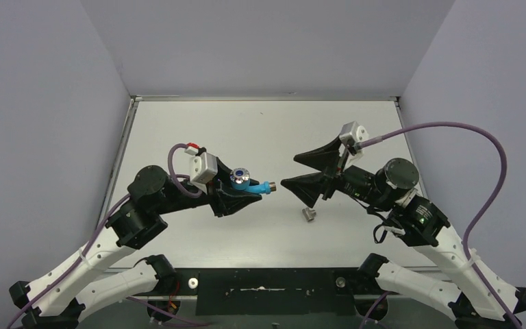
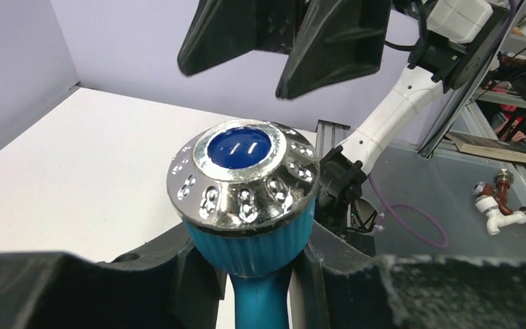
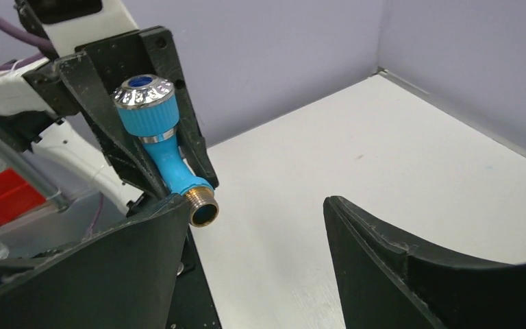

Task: Install the water faucets
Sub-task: Pick up the water faucet from the center of the board.

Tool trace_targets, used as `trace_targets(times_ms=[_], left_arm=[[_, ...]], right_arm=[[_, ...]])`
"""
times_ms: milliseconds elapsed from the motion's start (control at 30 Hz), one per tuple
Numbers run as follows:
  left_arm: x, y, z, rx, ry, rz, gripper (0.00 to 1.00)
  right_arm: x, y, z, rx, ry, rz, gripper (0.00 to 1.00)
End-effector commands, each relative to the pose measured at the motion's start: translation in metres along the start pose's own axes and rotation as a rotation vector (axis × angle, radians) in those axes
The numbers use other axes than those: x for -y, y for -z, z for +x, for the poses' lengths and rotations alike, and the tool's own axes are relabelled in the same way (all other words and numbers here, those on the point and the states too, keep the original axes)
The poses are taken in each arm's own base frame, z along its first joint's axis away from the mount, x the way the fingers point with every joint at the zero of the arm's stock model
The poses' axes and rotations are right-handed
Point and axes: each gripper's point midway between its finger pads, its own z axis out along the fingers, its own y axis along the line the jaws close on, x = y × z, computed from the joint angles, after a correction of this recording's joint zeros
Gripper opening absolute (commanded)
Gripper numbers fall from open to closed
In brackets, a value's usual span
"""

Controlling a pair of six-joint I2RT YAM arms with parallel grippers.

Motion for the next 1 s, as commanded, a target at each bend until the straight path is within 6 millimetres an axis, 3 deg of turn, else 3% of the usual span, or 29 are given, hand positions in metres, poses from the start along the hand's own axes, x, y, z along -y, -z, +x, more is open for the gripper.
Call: trace_targets(times_ms=[0, 100, 300, 533, 967], left_arm=[[-0.005, 0.002, -0.017, 0.069, -0.030, -0.031, 0.00], [-0.006, 0.002, -0.015, 0.070, -0.028, -0.036, 0.00], [0.003, -0.001, -0.011, 0.048, -0.031, 0.035, 0.00], [0.012, -0.003, -0.011, 0.031, -0.032, 0.099, 0.00], [0.017, 0.000, -0.021, 0.066, -0.043, 0.107, 0.00]], right_arm=[[0.027, 0.005, -0.006, 0.072, -0.046, 0.162, 0.72], [0.017, 0.000, 0.000, 0.061, -0.082, 0.099, 0.71], [-0.034, -0.006, 0.007, 0.032, -0.013, -0.232, 0.72], [-0.048, -0.011, 0.007, 0.012, 0.046, -0.349, 0.71], [-0.045, -0.016, 0.023, -0.043, 0.005, -0.349, 0.50]])
